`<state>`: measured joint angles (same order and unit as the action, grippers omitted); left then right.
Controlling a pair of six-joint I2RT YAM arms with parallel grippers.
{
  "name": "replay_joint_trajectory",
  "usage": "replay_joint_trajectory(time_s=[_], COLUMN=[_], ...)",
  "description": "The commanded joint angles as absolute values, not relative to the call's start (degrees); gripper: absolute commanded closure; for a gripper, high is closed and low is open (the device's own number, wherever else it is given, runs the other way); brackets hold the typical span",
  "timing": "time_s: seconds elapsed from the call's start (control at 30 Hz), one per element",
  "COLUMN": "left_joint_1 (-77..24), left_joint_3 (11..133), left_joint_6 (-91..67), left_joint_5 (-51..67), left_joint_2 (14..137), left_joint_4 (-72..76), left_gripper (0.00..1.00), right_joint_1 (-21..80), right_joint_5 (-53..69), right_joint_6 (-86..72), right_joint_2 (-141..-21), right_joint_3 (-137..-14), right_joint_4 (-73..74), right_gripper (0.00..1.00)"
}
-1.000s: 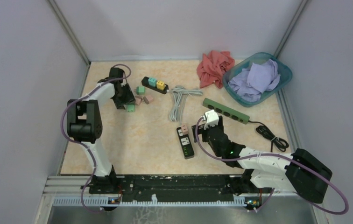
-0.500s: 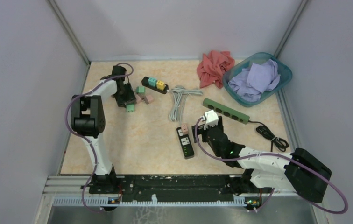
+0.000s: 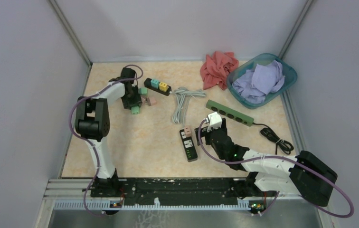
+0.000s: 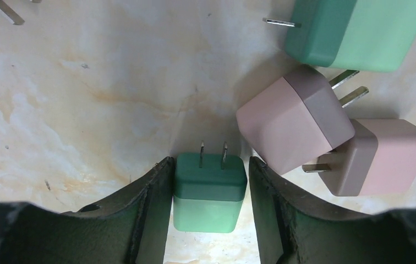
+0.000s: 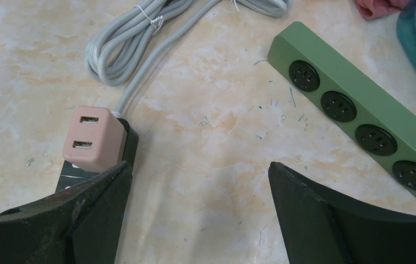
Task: Insert the plug
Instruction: Pick up the plug from the center of the board.
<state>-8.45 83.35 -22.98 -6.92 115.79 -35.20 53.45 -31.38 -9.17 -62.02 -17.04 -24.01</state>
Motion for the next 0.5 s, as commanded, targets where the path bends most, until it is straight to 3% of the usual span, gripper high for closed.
replay_joint_trajectory(time_s=[0.0, 0.13, 0.27, 0.47], left_joint_1=[-9.6, -10.0, -10.4, -10.6], left_joint_3=[81.0, 80.3, 79.1, 74.1], left_joint_6=[-23.4, -23.4, -23.9, -25.4], left_joint_5=[-6.4, -7.0, -6.5, 0.4], left_joint_2=[116.6, 115.8, 114.8, 108.1], left_joint_4=[-36.4, -36.0, -35.5, -31.1], left_gripper=[0.42, 0.44, 0.52, 0.59], right_joint_1=[53.2, 53.2, 53.2, 53.2], right_joint_5=[-31.3, -30.8, -29.4, -26.7], right_joint_6=[-9.3, -10.1, -10.5, -10.6], right_joint_2=[-61.4, -60.7, -59.3, -59.1], right_joint_3=[-19.3, -19.2, -19.4, -20.2], right_joint_4=[-25.1, -24.0, -22.6, -20.8], right_gripper=[0.06, 0.06, 0.06, 0.06])
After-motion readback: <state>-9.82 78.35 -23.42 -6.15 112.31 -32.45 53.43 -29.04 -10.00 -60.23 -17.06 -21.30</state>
